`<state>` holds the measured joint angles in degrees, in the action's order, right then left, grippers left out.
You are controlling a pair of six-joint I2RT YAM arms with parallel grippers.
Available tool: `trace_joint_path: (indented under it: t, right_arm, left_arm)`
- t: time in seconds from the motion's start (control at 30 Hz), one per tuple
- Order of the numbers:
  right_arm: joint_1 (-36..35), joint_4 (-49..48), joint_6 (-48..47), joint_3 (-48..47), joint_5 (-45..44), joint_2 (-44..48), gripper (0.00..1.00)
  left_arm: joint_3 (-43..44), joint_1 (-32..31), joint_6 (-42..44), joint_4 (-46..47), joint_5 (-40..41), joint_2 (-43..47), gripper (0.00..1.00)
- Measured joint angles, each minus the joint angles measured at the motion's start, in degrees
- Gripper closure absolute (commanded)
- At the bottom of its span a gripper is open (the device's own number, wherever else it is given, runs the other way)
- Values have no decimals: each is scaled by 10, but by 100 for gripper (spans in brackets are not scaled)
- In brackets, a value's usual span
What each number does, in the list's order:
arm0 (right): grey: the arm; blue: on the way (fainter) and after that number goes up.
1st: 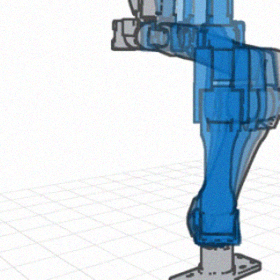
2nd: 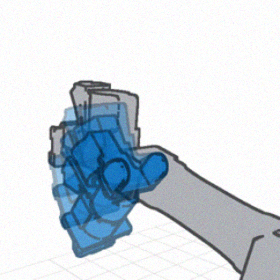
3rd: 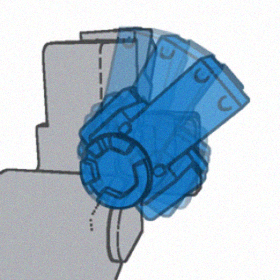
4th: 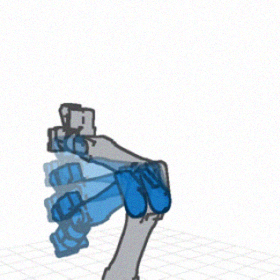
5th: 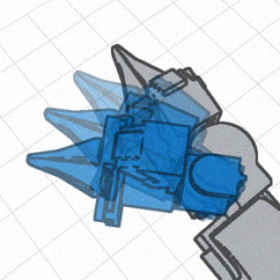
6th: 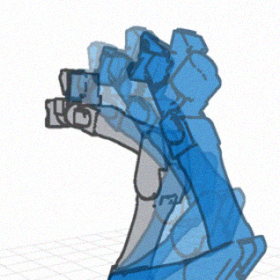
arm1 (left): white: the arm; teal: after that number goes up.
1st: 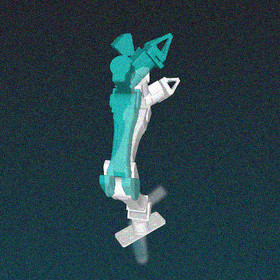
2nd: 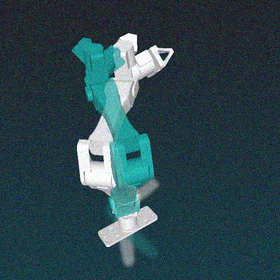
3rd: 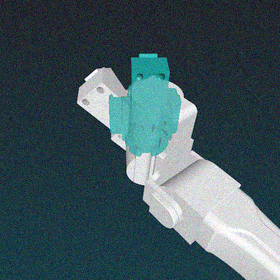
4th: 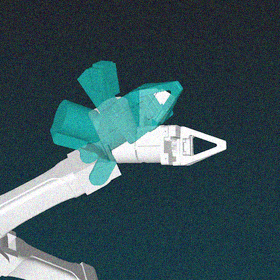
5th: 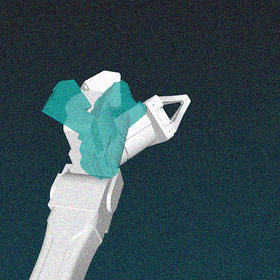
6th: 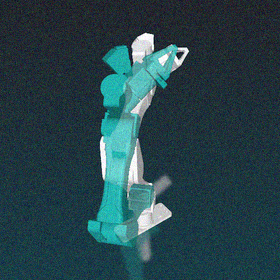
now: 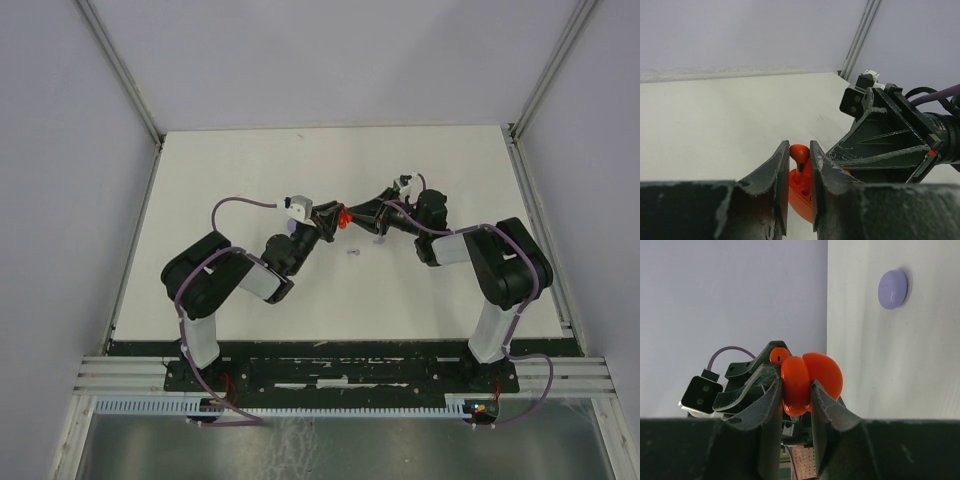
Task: Insert the wireless bluetooth earbuds into the charging case
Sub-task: Place the earbud in the charging case.
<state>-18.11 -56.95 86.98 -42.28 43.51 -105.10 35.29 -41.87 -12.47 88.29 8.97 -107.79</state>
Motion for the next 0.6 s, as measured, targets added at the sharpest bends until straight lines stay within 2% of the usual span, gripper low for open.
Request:
trace_joint_path:
  t: [0.6]
  right_arm:
    - [6, -20, 4, 0, 1, 0, 99]
  left_arm:
    - [0, 0, 3, 0, -1, 17, 97]
